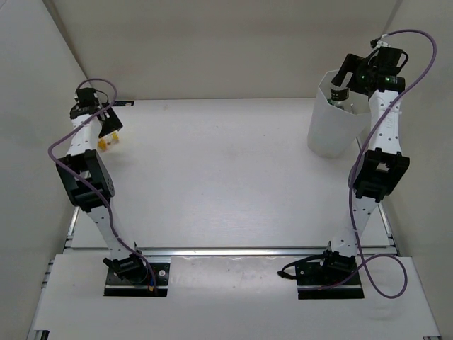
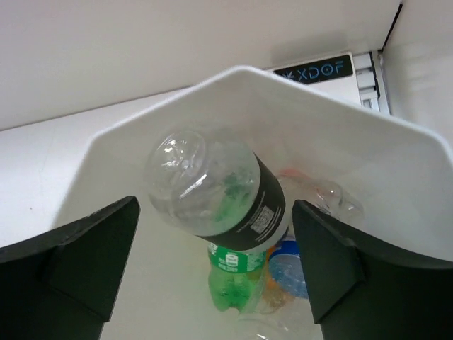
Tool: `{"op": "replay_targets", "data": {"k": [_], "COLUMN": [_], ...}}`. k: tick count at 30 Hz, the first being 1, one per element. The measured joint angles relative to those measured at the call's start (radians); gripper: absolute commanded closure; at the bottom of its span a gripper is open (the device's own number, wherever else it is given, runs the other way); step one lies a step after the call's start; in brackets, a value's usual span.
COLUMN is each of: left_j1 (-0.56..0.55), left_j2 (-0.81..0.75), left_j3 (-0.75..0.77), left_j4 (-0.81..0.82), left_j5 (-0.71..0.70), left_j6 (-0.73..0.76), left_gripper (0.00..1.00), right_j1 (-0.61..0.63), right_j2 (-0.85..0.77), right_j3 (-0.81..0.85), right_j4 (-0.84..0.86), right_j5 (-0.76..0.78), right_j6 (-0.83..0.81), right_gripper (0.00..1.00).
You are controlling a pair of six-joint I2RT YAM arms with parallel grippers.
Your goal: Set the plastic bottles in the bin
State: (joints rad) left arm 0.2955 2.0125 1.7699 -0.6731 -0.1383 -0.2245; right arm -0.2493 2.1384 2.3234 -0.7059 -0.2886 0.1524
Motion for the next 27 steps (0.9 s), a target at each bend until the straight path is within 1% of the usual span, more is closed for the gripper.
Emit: {"op": "replay_targets", "data": {"k": [3,8,10,13,16,19,22,27], "left_j1": [0.002,0.010,0.018,0.034,0.049,0.060,0.077,0.092], "left_j2": [0.004,-0.018,-0.006,0.001,-0.002,-0.006,-0.004,-0.003], "left_j3": [-0.017,-0.164,-0.182,-0.202,-0.250,-0.303,-0.306,-0.286], "left_j4": [-0.009,0.039,0.032,0.082,0.161,0.195,0.201,0.238], "left_j5": [-0.045,-0.088,-0.103,-0.115,-0.126,-0.153,-0.162,-0.174], "left_j6": [-0.150,-0.439,-0.533,-0.653,-0.745,-0.811,-0.852,-0.882], "left_gripper": [0.01,0.01,0.01,0.01,0.01,0.01,0.01,0.01], "right_j1": [0.017,0.049,0.058,0.057,0.057,0.057,0.058,0.058], "right_j2": [-0.003,-0.005,-0.008,-0.027,-0.064,-0.113,-0.168,-0.265], "right_j3": [0.013,0.013,0.013,0.013,0.012,0.008,-0.018,-0.134], "right_j4": [0.005,-0.010,-0.020,-0.044,-0.067,-0.069,-0.072,-0.072], "right_j5": [0.015,0.030,0.031,0.040,0.061,0.079,0.095,0.121], "right_j6": [-0.018,-0.045,-0.053,-0.075,-0.100,-0.116,-0.123,-0.130], "right_gripper": [0.01,0.01,0.00,0.01,0.01,0.01,0.01,0.01]}}
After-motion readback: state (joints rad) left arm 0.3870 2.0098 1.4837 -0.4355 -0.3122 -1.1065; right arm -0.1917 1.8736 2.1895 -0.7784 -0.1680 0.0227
